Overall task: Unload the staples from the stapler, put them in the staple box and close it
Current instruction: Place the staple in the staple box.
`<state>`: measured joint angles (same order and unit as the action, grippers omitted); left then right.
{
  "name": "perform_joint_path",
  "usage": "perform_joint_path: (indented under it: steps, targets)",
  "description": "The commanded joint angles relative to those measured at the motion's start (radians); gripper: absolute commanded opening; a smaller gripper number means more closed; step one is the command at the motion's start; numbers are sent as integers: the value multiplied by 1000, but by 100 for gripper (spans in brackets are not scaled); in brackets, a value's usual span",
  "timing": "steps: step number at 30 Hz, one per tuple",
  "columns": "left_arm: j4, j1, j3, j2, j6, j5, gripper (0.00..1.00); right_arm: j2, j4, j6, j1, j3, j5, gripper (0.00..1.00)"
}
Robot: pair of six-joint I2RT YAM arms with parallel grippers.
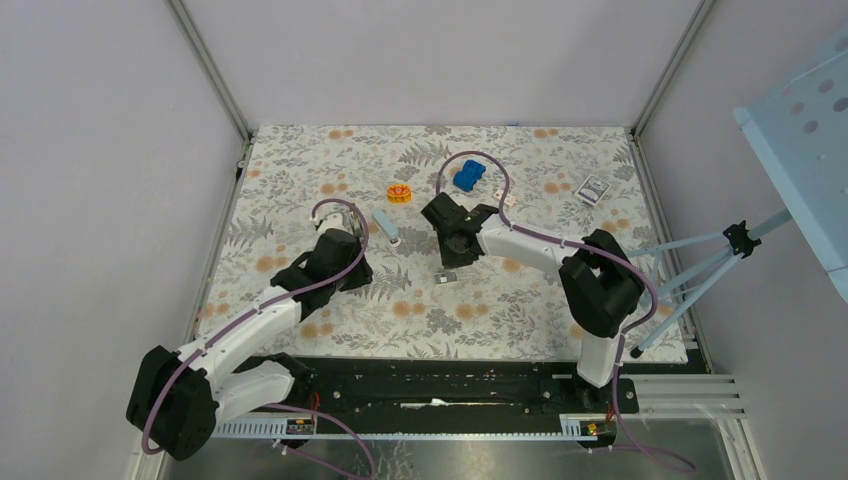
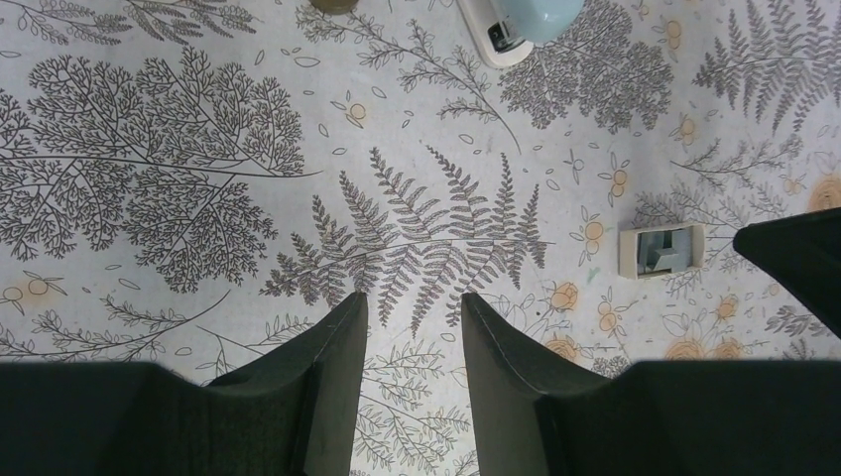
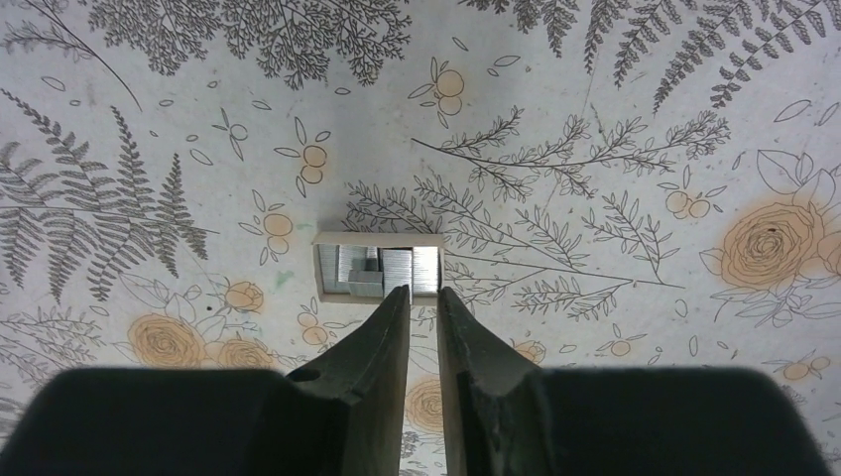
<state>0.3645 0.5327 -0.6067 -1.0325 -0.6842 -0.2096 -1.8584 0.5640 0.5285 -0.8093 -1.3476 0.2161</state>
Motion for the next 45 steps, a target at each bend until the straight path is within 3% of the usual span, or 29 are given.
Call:
perform_joint_path:
  steps: [1, 45]
  targets:
    - [-22, -4, -52, -24, 8, 6, 44, 32, -28, -67, 23, 21, -67, 23]
    - [-17, -3, -44, -24, -3, 5, 44, -89, -45, -85, 12, -19, -188, 19]
